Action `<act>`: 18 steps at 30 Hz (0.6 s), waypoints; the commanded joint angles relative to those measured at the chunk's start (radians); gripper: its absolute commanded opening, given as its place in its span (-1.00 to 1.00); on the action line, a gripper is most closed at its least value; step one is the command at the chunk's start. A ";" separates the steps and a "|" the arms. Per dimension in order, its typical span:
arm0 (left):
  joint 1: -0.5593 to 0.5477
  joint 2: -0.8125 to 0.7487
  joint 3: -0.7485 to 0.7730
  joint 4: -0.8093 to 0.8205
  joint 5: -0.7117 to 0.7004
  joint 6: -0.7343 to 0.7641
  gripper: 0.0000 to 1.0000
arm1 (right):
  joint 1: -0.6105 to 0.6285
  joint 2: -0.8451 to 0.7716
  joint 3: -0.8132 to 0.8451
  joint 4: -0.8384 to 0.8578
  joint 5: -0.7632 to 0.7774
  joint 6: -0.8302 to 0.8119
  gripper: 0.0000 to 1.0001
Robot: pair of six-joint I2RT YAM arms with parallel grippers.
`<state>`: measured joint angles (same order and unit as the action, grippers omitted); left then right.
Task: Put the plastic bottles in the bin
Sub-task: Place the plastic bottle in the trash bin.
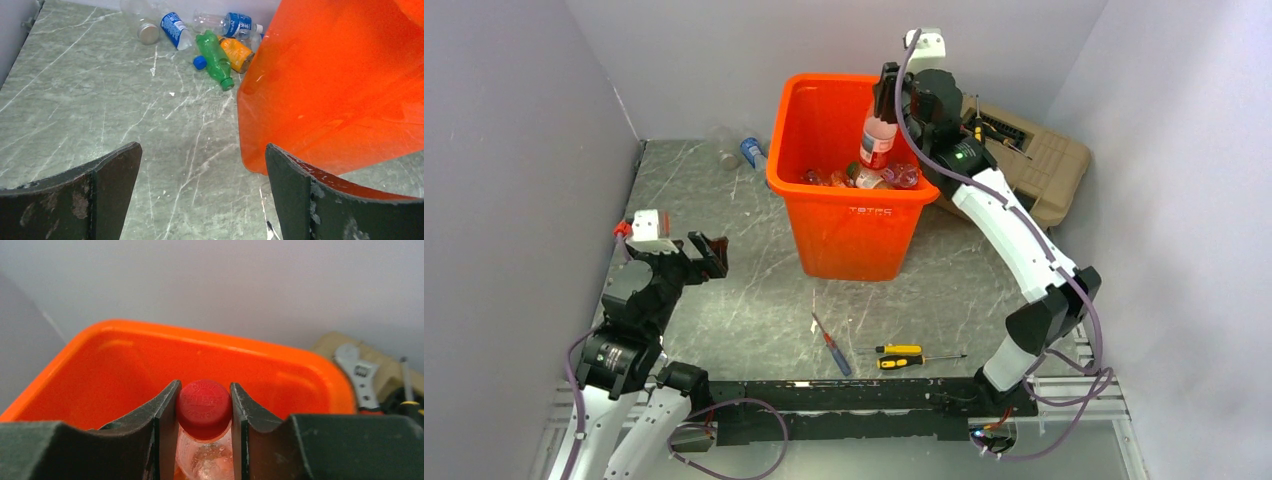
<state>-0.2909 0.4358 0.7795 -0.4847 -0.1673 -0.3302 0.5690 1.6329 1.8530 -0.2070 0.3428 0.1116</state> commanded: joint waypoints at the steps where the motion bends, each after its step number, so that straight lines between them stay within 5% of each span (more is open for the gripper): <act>1: -0.001 -0.006 -0.008 0.006 -0.006 0.004 0.96 | -0.005 0.029 0.018 -0.068 -0.204 0.113 -1.00; 5: -0.001 0.002 -0.008 0.003 0.026 -0.003 0.96 | -0.002 0.057 0.016 -0.139 -0.511 0.194 -1.00; 9: -0.001 0.013 -0.008 0.004 0.054 -0.006 0.95 | 0.040 0.057 -0.004 -0.204 -0.641 0.199 -1.00; 14: -0.001 0.014 -0.009 0.006 0.066 -0.006 0.95 | 0.157 -0.003 -0.020 -0.279 -0.556 0.073 -1.00; 18: -0.001 0.012 -0.011 0.006 0.067 -0.005 0.95 | 0.299 -0.019 0.025 -0.358 -0.252 -0.086 -1.00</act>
<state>-0.2909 0.4454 0.7723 -0.4980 -0.1192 -0.3340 0.7185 1.6463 1.8538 -0.3630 -0.0429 0.0875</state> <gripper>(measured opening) 0.975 0.400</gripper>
